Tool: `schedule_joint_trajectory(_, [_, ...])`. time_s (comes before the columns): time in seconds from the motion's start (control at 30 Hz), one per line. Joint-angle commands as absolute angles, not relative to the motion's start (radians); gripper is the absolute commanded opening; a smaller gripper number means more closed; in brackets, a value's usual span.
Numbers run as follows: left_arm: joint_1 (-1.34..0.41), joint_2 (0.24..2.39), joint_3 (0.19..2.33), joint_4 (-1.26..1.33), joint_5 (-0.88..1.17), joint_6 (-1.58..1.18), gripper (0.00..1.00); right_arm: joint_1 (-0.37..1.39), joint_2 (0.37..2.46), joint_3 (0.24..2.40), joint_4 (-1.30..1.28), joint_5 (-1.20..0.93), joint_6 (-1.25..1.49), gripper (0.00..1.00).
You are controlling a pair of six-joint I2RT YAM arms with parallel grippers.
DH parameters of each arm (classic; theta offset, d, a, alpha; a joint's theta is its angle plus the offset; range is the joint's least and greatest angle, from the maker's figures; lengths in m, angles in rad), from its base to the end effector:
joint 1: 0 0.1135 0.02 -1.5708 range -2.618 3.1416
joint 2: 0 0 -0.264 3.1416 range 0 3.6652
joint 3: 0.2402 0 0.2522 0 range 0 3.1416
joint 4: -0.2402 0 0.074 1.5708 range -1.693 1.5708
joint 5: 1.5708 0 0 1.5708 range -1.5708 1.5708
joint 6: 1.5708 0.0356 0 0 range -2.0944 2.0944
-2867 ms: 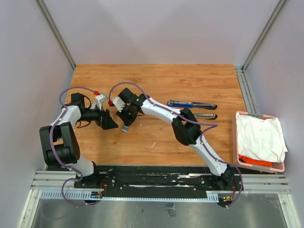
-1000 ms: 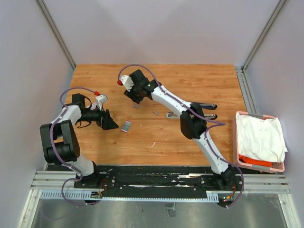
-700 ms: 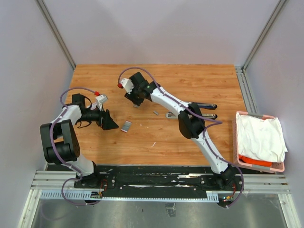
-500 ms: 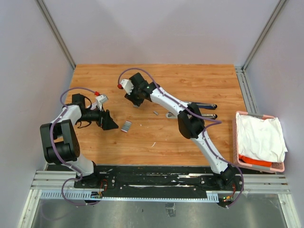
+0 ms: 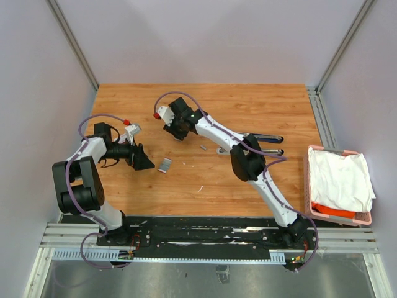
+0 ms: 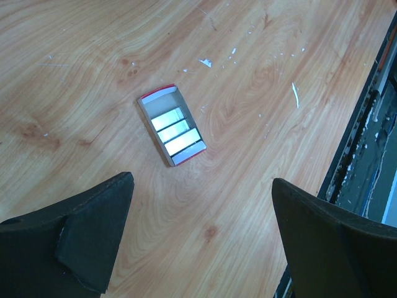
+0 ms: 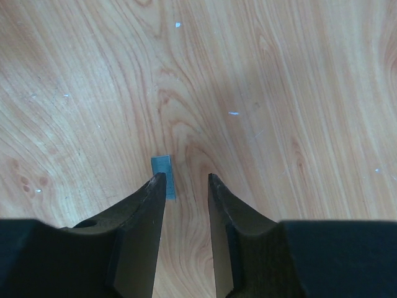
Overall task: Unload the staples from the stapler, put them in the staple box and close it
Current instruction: Pick up the staple from the center of the board.
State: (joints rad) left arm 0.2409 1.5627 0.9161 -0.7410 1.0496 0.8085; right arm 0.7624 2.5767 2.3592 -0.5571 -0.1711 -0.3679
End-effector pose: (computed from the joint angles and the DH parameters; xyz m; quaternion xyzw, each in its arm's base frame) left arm 0.2659 0.0335 0.1876 0.2853 0.8145 -0.3922 0.3185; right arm 0.4103 0.4002 0.1843 -0.5198 0.7579 0.1529 0.3633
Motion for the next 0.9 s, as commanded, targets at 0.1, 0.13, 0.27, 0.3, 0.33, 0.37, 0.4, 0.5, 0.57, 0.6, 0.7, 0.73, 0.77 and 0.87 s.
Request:
schedule_joint_trajectory(0.1, [0.249, 1.575, 0.913, -0.756, 1.067, 0.833, 0.98, 0.744, 2.611, 2.399, -0.552, -0.153, -0.382, 0.33])
schedule_joint_trajectory(0.13, [0.249, 1.574, 0.913, -0.756, 1.067, 0.834, 0.98, 0.745, 2.612, 2.400, -0.553, -0.153, -0.382, 0.33])
schedule_joint_trajectory(0.27, [0.249, 1.577, 0.913, -0.756, 1.067, 0.835, 0.98, 0.745, 2.618, 2.399, -0.558, -0.154, -0.382, 0.30])
schedule_joint_trajectory(0.3, [0.249, 1.578, 0.913, -0.756, 1.066, 0.836, 0.98, 0.745, 2.620, 2.399, -0.558, -0.156, -0.382, 0.29])
schedule_joint_trajectory(0.33, [0.249, 1.579, 0.913, -0.756, 1.067, 0.835, 0.98, 0.745, 2.621, 2.399, -0.560, -0.157, -0.383, 0.28])
schedule_joint_trajectory(0.37, [0.249, 1.578, 0.913, -0.756, 1.066, 0.835, 0.98, 0.745, 2.621, 2.398, -0.561, -0.158, -0.381, 0.27])
schedule_joint_trajectory(0.4, [0.249, 1.580, 0.913, -0.757, 1.067, 0.835, 0.98, 0.744, 2.622, 2.399, -0.564, -0.161, -0.381, 0.26])
schedule_joint_trajectory(0.5, [0.249, 1.582, 0.914, -0.757, 1.067, 0.835, 0.98, 0.745, 2.623, 2.395, -0.567, -0.170, -0.378, 0.24])
schedule_joint_trajectory(0.57, [0.249, 1.583, 0.914, -0.757, 1.067, 0.835, 0.98, 0.745, 2.623, 2.394, -0.572, -0.178, -0.375, 0.23])
schedule_joint_trajectory(0.6, [0.249, 1.583, 0.914, -0.757, 1.067, 0.835, 0.98, 0.744, 2.624, 2.392, -0.574, -0.182, -0.374, 0.22])
schedule_joint_trajectory(0.7, [0.249, 1.583, 0.913, -0.757, 1.067, 0.837, 0.98, 0.744, 2.626, 2.392, -0.581, -0.190, -0.370, 0.19])
schedule_joint_trajectory(0.73, [0.249, 1.584, 0.914, -0.757, 1.067, 0.836, 0.98, 0.744, 2.628, 2.392, -0.583, -0.192, -0.371, 0.17])
schedule_joint_trajectory(0.77, [0.249, 1.585, 0.914, -0.757, 1.067, 0.837, 0.98, 0.744, 2.628, 2.391, -0.586, -0.194, -0.370, 0.15])
schedule_joint_trajectory(0.87, [0.249, 1.588, 0.914, -0.759, 1.066, 0.838, 0.98, 0.745, 2.628, 2.386, -0.590, -0.198, -0.372, 0.06])
